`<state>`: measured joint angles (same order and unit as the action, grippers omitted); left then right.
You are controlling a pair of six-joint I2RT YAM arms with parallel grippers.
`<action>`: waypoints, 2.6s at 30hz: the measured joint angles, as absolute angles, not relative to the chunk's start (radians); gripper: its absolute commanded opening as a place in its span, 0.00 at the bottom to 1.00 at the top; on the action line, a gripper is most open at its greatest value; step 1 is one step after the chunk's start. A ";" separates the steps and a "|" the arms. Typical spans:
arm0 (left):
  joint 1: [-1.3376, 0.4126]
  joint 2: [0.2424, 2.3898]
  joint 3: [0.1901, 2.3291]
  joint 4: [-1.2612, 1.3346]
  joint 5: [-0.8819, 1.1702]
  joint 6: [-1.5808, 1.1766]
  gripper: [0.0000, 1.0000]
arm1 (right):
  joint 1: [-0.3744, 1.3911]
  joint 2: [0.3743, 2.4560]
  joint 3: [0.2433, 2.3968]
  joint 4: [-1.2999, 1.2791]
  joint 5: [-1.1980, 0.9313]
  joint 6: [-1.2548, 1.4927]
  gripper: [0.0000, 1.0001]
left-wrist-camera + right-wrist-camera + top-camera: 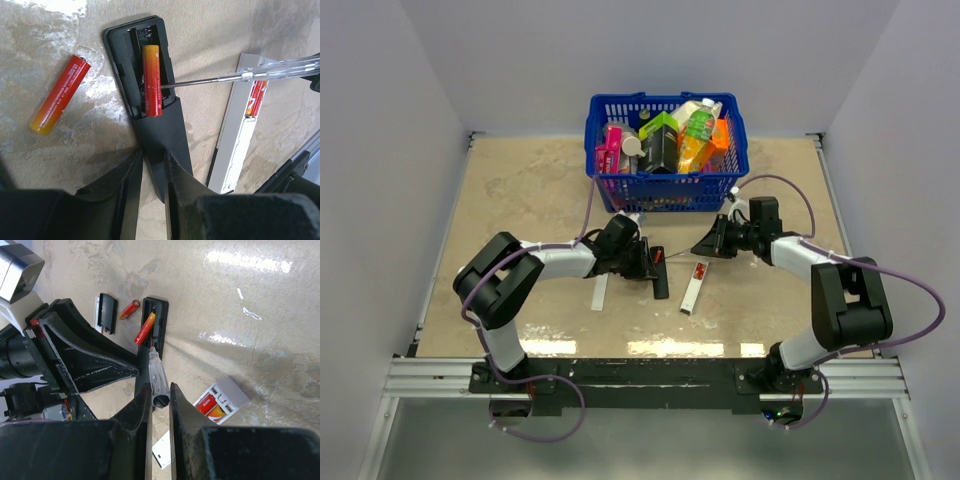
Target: Unload the batteries from the remote control
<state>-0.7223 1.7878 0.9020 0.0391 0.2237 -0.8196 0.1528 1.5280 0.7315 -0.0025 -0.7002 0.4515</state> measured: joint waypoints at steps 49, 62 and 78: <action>-0.722 1.726 0.913 -0.042 0.174 -0.808 0.32 | 0.219 1.419 0.756 -0.010 -0.640 0.528 0.00; -0.727 1.571 0.943 -0.056 0.188 -0.758 0.39 | 0.222 1.261 1.013 -0.547 -0.155 0.467 0.00; -0.830 1.748 1.023 0.074 0.262 -0.741 0.39 | 0.242 1.209 1.045 -0.753 -0.034 0.422 0.00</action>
